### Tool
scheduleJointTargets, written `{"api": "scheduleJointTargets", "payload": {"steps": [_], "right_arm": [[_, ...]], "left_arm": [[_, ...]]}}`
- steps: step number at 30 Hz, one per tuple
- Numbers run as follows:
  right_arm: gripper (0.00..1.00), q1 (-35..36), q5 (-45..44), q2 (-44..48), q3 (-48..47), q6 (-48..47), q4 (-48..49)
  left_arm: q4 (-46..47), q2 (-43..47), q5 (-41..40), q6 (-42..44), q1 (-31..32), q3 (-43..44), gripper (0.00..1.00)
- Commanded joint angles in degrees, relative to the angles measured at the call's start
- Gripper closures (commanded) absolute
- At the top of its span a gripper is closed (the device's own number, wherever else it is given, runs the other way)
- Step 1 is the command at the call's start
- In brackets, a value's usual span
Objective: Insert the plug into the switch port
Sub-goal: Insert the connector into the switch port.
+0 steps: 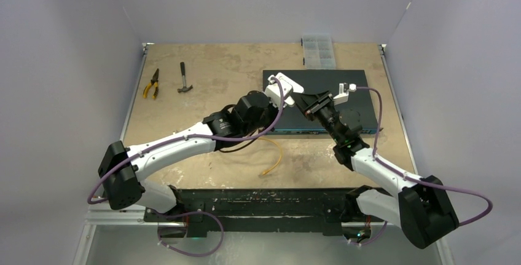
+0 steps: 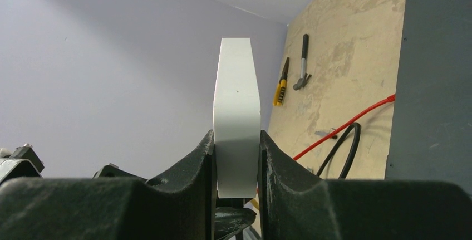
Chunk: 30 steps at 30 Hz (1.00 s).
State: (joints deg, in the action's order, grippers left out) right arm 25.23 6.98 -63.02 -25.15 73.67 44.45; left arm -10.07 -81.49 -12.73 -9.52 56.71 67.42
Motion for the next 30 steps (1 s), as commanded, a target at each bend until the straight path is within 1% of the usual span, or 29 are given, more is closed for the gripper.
{"api": "scheduleJointTargets", "payload": {"steps": [1, 13, 17, 20, 25, 27, 30], "right_arm": [[1.00, 1.20, 1.98, 2.41, -1.11, -1.51, 1.24], [1.00, 3.38, 4.01, 1.53, -0.78, -4.80, -0.63], [1.00, 4.88, 5.09, 0.49, -0.94, -5.84, -0.77], [1.00, 5.96, 6.61, -0.71, -1.48, -6.86, -1.24], [1.00, 6.14, 11.53, -2.71, -2.87, -9.46, -3.11], [1.00, 6.15, 12.26, -2.63, -3.61, -10.57, -4.09], [1.00, 6.22, 13.97, -3.29, -4.64, -11.24, -4.30]], "left_arm": [[13.84, 0.97, -2.16, -2.06, -0.02, -0.42, 1.00], [21.21, -1.21, -3.37, -2.14, -0.01, 0.36, 1.00], [21.24, -1.80, -3.97, -0.40, 0.00, 2.11, 1.00], [21.64, -0.57, -6.17, 1.77, 0.01, 2.13, 1.00], [21.91, 1.04, -10.32, 7.67, -0.10, 1.99, 1.00], [23.62, 2.35, -10.81, 8.43, -0.51, 0.31, 1.00], [27.13, 4.05, -9.56, 6.65, -3.18, -2.31, 1.00]]}}
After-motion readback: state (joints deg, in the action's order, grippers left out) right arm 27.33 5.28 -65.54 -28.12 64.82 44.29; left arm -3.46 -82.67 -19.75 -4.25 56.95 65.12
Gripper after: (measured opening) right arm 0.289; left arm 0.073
